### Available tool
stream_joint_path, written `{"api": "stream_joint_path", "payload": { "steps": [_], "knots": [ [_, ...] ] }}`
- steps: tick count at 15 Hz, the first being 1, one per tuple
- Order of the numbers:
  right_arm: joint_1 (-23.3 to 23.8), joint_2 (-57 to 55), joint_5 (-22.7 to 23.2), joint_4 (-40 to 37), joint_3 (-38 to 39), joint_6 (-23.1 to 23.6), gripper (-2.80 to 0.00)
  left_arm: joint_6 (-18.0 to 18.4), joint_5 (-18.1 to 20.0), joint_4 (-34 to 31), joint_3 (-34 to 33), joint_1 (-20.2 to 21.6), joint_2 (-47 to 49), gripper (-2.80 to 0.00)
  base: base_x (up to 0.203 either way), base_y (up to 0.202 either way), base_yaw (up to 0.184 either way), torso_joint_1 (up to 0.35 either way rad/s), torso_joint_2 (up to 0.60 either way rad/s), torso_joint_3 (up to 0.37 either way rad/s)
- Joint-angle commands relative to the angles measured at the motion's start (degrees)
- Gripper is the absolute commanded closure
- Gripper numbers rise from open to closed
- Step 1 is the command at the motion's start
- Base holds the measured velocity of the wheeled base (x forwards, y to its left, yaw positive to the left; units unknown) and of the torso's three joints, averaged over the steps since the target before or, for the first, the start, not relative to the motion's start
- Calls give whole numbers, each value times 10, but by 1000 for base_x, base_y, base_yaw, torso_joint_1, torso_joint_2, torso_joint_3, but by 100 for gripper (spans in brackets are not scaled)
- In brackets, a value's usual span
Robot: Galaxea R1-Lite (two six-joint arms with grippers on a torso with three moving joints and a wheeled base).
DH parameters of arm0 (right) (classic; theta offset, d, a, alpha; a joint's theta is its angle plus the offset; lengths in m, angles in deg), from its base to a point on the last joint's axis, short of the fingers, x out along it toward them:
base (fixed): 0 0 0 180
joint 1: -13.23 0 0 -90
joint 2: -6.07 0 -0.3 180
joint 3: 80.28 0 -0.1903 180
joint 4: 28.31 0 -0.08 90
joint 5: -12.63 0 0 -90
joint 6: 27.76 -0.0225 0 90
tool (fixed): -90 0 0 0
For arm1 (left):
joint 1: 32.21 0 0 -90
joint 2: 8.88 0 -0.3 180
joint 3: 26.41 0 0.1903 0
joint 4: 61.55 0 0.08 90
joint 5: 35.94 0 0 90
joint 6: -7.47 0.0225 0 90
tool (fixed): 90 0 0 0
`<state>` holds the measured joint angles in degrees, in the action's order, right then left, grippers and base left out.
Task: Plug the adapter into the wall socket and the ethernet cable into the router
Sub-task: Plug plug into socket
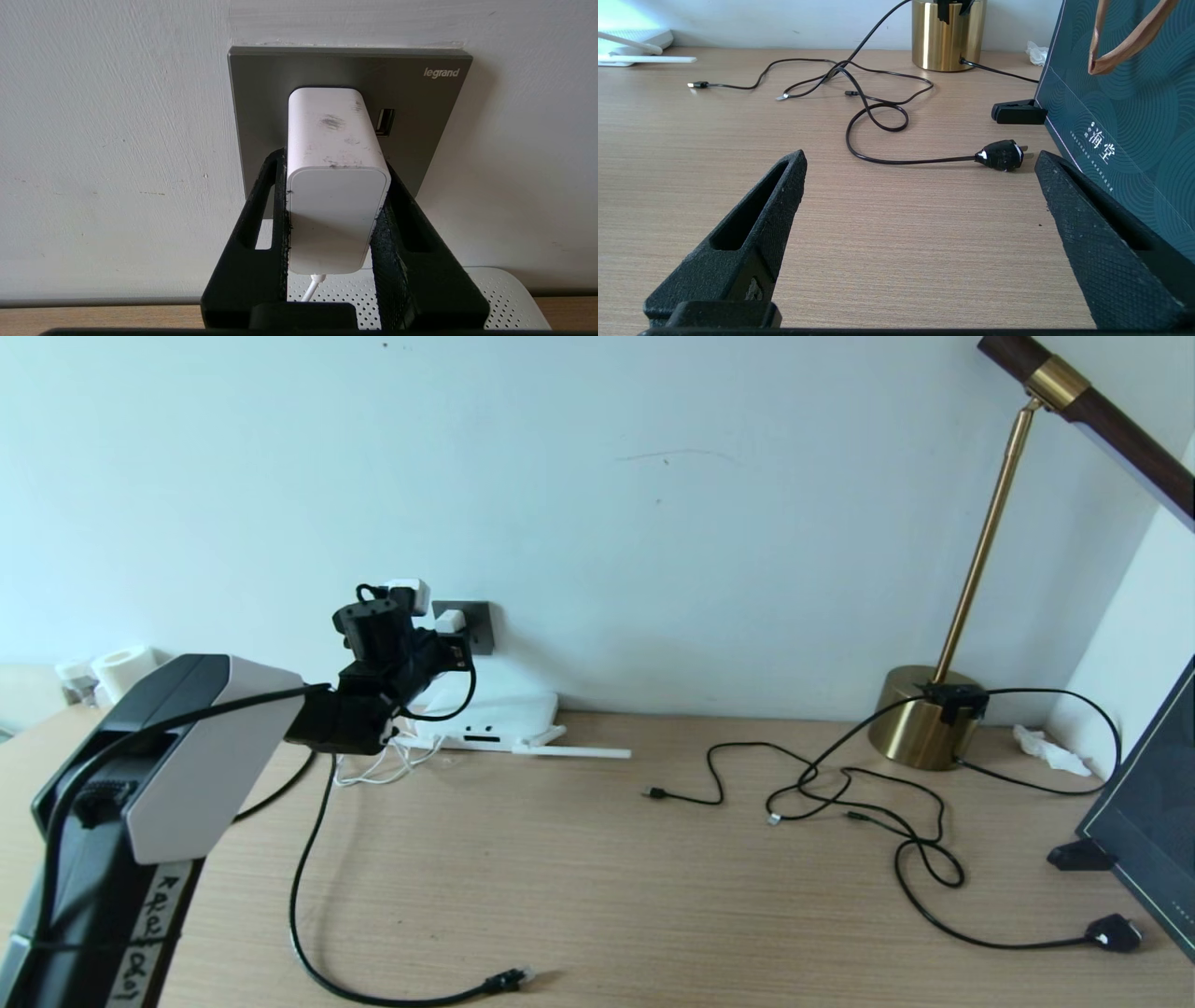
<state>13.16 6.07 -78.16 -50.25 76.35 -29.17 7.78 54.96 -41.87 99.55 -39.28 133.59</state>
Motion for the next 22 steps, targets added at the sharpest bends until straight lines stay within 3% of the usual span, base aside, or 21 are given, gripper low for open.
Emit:
{"api": "stream_joint_path", "payload": {
  "steps": [1,12,19,20,22],
  "knots": [
    [0,1,0,1,7,0,-280,0,0,-3,0,0,-7,0,0,0,0,0,0,0],
    [0,0,0,0,7,0,-280,-12,10,-52,25,3,-7,0,0,0,0,0,0,0],
    [-1,0,0,1,7,0,-280,-18,10,-51,25,4,-4,0,0,0,0,0,0,0],
    [0,1,0,1,7,0,-280,-25,10,-51,25,4,-3,-280,0,0,0,0,0,0],
    [0,1,0,1,7,0,-280,-29,10,-49,24,4,-3,-280,0,0,0,0,0,0]
  ]
}}
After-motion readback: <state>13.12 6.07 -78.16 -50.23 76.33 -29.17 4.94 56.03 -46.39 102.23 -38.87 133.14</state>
